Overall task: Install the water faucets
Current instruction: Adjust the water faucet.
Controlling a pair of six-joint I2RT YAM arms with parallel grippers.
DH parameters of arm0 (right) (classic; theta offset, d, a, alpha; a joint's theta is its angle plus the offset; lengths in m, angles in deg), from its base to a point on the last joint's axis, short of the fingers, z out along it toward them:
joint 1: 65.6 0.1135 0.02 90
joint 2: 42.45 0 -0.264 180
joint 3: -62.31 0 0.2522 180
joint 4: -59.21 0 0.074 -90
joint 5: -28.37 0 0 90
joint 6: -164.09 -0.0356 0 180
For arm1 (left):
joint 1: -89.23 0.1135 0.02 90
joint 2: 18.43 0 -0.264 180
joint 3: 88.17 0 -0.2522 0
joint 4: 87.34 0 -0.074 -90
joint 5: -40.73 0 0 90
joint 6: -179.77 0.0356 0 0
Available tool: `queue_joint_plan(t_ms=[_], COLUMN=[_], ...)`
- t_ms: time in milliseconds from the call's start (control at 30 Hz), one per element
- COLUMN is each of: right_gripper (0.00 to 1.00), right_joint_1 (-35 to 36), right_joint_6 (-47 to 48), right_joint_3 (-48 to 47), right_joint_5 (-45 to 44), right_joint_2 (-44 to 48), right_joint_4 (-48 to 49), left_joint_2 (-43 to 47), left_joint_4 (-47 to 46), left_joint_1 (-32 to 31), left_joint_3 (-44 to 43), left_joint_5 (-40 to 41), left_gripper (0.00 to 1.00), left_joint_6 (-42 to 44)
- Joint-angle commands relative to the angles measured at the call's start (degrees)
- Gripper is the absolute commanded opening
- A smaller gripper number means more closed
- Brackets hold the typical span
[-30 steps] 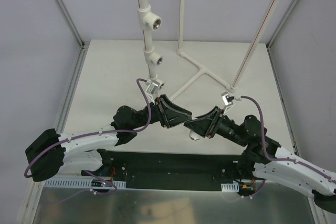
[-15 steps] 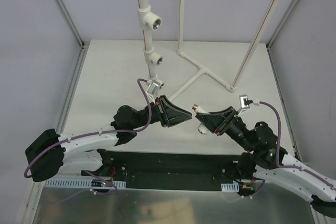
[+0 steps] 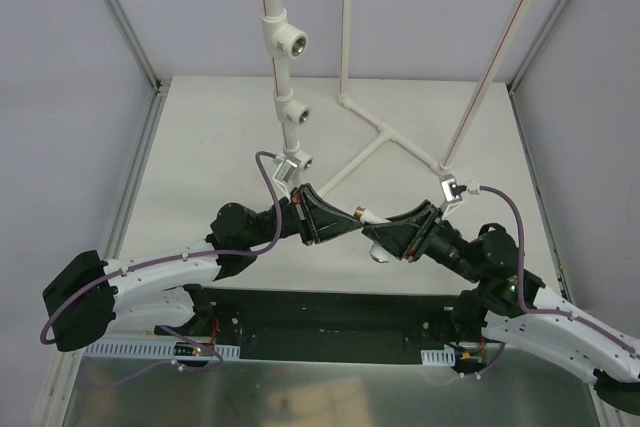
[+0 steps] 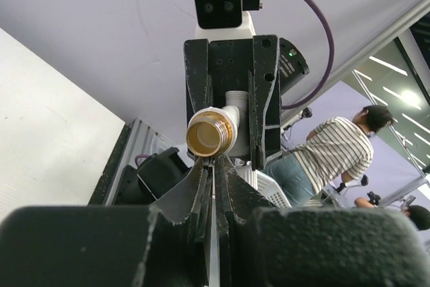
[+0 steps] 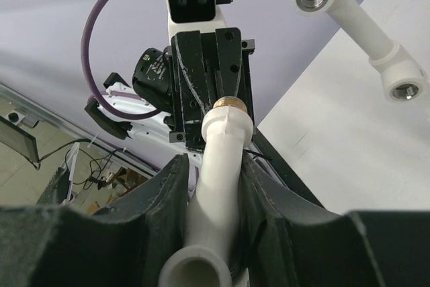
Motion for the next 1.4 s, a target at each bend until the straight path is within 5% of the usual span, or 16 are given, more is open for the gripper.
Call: queue_joint_plan(t_ms=[0,67,200,400,533,700,1067,1367], right_gripper=[0.0,0.0,0.0,0.0,0.0,0.0,0.0,0.0], right_joint_1=[1.2,1.2,1.2,1.1,1.1,1.1,1.2,1.2], right_joint_6=[-0.1,-0.1,0.9,1.6,2.3,2.0,1.8,1.2], right_joint_3=[-1.7,-1.5,-1.8,0.0,-0.3,-1.1,-1.0,-0.4], right_joint_5=[11.4,10.5,5.3,-7.8,-7.2,-5.4,-3.7,-3.7], right_joint_2=[-2.1,-1.7,0.0,6.2,6.4,4.0,3.7,3.6], right_joint_4=[0.0,-0.6,-4.1,-9.1,-11.0,-11.7,-12.9,-12.9], left_joint_2=[0.6,1.0,4.1,20.3,26.2,27.9,20.9,13.3], left_joint_4=[-1.3,-0.7,6.3,51.9,68.0,64.7,28.0,20.9], left_joint_1=[-0.5,-0.6,0.0,1.0,1.2,4.1,12.2,17.0], left_joint_3=[-0.8,-0.7,-0.8,-6.5,-9.8,-6.5,6.3,3.6], left_joint_5=[-0.2,0.0,-0.4,14.0,28.3,32.9,30.5,29.3], left_gripper=[0.06,0.11,0.4,0.58,0.63,0.65,0.76,0.78], left_joint_6=[1.3,1.5,3.8,23.8,33.6,43.4,54.5,55.8])
